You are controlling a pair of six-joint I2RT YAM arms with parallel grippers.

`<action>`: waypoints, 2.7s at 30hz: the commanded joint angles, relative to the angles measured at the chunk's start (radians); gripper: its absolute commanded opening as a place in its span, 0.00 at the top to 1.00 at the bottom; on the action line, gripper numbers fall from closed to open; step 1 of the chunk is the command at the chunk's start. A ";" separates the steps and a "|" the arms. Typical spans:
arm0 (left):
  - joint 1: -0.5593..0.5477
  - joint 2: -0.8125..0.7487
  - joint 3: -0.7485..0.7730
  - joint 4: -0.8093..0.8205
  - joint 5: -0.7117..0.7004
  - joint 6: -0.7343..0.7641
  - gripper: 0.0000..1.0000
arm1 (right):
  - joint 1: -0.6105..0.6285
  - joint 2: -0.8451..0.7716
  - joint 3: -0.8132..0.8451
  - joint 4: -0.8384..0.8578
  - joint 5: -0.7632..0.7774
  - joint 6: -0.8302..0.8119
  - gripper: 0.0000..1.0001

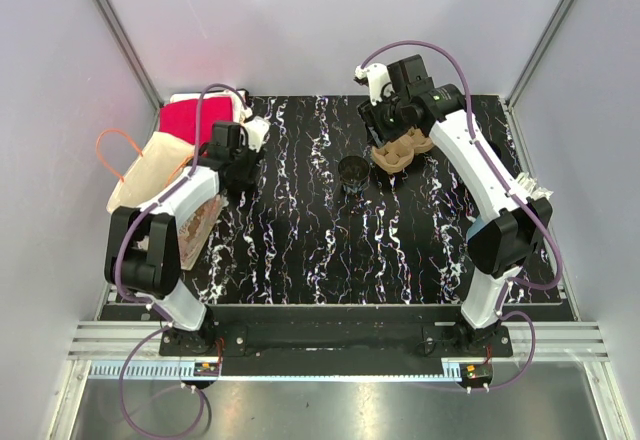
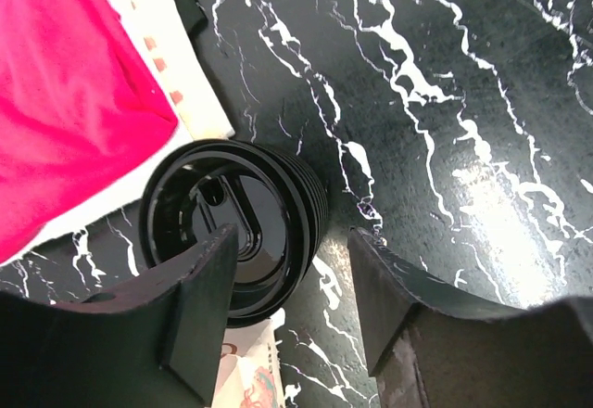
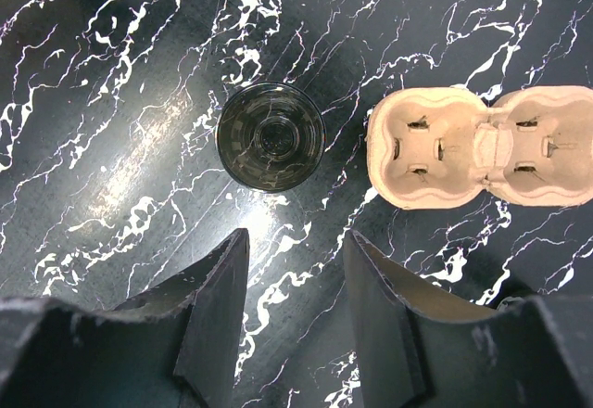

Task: Pack the takeout coffee

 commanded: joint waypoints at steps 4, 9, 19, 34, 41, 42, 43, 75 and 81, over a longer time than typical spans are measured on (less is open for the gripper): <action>0.003 0.035 0.057 0.001 0.017 0.010 0.46 | -0.003 -0.046 -0.013 0.024 -0.019 -0.010 0.48; 0.003 0.052 0.060 0.001 0.009 0.008 0.50 | -0.004 -0.045 -0.015 0.029 -0.023 -0.009 0.49; 0.005 0.074 0.077 0.007 -0.014 0.007 0.58 | -0.003 -0.050 -0.024 0.035 -0.023 -0.008 0.48; 0.005 0.098 0.095 0.010 -0.066 0.010 0.71 | -0.004 -0.062 -0.036 0.043 -0.023 -0.005 0.48; 0.005 0.101 0.101 0.012 -0.069 0.007 0.80 | -0.004 -0.057 -0.037 0.044 -0.019 -0.004 0.48; 0.005 0.100 0.101 0.012 -0.069 0.007 0.80 | -0.003 -0.059 -0.036 0.044 -0.019 -0.005 0.49; 0.005 0.095 0.101 0.010 -0.071 0.005 0.81 | -0.003 -0.059 -0.036 0.043 -0.019 -0.005 0.48; 0.003 -0.238 0.250 -0.309 0.723 -0.053 0.82 | -0.004 -0.423 -0.372 0.283 -0.252 -0.382 0.11; 0.003 -0.227 0.310 -0.416 1.036 -0.053 0.84 | -0.003 -0.444 -0.363 0.164 -0.437 -0.579 0.00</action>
